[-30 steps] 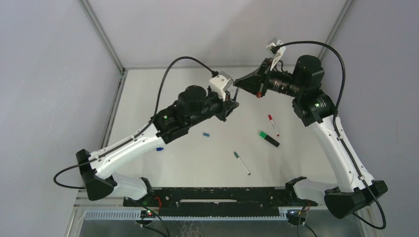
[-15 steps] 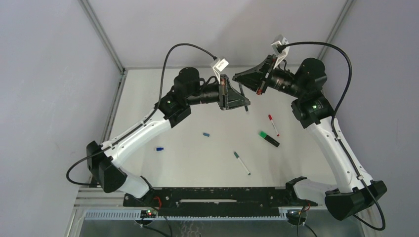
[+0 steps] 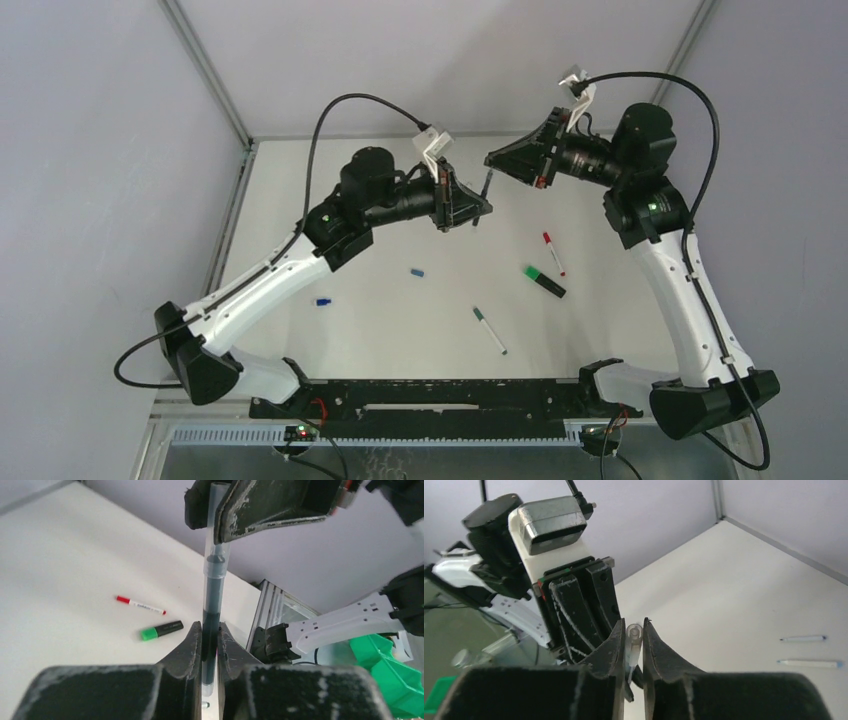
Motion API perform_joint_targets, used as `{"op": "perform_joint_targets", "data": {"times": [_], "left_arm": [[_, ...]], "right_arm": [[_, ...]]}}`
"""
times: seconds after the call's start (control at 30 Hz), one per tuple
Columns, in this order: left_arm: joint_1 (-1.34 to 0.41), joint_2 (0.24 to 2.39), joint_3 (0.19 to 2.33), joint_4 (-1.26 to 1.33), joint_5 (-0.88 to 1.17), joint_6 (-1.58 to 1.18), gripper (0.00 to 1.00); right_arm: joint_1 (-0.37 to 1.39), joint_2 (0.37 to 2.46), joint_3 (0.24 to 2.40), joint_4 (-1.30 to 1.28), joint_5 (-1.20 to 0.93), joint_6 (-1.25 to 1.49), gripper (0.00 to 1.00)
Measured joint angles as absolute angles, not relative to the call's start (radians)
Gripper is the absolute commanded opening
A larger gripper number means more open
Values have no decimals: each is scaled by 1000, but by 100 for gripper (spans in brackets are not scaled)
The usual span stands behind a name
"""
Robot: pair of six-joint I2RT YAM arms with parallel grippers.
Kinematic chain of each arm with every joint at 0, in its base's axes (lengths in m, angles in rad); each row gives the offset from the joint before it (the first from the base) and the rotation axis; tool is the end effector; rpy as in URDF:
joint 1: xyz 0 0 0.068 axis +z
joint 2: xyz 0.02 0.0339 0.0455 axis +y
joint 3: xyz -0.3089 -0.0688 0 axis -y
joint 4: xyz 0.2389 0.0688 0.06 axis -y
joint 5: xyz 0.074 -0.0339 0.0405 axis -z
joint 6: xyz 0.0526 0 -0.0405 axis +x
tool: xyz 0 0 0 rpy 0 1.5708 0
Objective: Insert the pens into the pen caps
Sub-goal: Press the pen cap onto the pen, then place the pen at the center of the board.
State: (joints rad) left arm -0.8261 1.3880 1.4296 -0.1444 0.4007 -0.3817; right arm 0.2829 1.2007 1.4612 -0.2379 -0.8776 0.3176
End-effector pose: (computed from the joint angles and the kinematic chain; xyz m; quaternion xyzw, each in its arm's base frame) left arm 0.2030 -0.2505 0.4746 0.2904 0.6804 -0.4944 0.4564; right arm 0.2108 0.1034 0.5234 -0.2928 0.6380 0.4752 0.5305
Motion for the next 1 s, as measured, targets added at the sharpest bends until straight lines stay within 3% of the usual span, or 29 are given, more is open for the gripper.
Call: {"op": "perform_joint_targets", "data": {"times": [0.23,0.53,0.8,1.0], "left_arm": [[-776,1316,1357,47,436,-364,0],[-775,1300,1270,88,472,-358,0],[-775,1365,1248,17,376,-403,1],[-778,1601,1205,-45,333,-472,3]], "right_arm": [[234,1218,1493,-236,-1080,462,60],[147,1232,1516,-167,-1177,552,84],[-17,1154,1385,-421,-1177,227,87],[-196,1147,1202,-681,-1153,-50,87]]}}
